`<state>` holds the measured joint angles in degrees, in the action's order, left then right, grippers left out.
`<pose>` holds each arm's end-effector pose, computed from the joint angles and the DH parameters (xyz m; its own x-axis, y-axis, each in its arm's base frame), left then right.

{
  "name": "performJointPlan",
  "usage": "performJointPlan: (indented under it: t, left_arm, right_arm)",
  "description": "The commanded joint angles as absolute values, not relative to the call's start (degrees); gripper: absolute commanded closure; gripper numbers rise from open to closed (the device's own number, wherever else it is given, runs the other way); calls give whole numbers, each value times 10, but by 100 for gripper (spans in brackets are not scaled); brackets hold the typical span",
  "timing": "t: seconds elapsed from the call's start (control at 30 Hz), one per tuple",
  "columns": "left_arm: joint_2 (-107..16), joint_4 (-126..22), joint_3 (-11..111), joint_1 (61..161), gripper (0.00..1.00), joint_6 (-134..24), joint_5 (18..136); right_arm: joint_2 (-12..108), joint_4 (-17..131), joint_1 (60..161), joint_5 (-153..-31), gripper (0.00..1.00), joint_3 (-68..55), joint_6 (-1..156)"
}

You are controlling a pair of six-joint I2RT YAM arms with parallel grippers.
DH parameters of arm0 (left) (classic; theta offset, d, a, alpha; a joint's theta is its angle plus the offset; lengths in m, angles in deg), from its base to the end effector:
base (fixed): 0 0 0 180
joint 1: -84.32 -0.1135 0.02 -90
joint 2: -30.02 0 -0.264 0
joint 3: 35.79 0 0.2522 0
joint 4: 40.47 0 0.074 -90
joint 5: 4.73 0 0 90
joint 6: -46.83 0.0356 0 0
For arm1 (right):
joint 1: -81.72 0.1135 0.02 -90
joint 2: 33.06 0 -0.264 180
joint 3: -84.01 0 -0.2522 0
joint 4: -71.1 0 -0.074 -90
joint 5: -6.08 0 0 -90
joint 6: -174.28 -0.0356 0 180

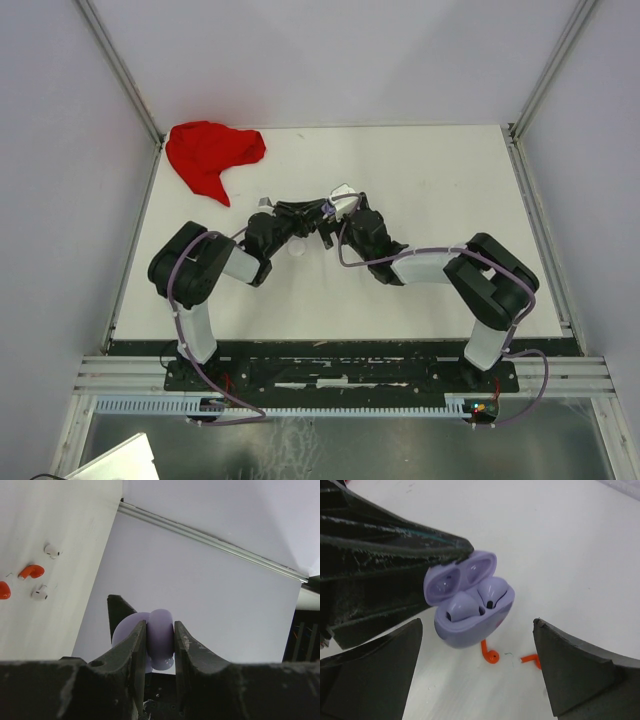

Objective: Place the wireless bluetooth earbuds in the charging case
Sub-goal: Close the charging case.

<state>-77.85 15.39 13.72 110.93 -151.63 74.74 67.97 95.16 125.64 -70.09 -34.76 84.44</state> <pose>0.3030 -0.1591 0.1453 -0.5602 -0.7624 0.3239 -0.2281 -0.2339 -0.9451 0.2715 0.2497 0.1817 -0.1940 -0.1906 -0.9623 -0.5084 0.8585 -0.0675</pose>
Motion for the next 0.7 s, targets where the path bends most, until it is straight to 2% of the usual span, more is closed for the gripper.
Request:
performJointPlan:
  t: [0.0, 0.67]
  left_arm:
    - [-761, 158, 151, 1112, 97, -1536, 747]
    - [-816, 216, 133, 1111, 97, -1537, 727]
  right_arm:
    - [696, 1050, 1261, -665, 0, -324, 871]
    - [656, 1045, 1262, -561, 0, -364, 966]
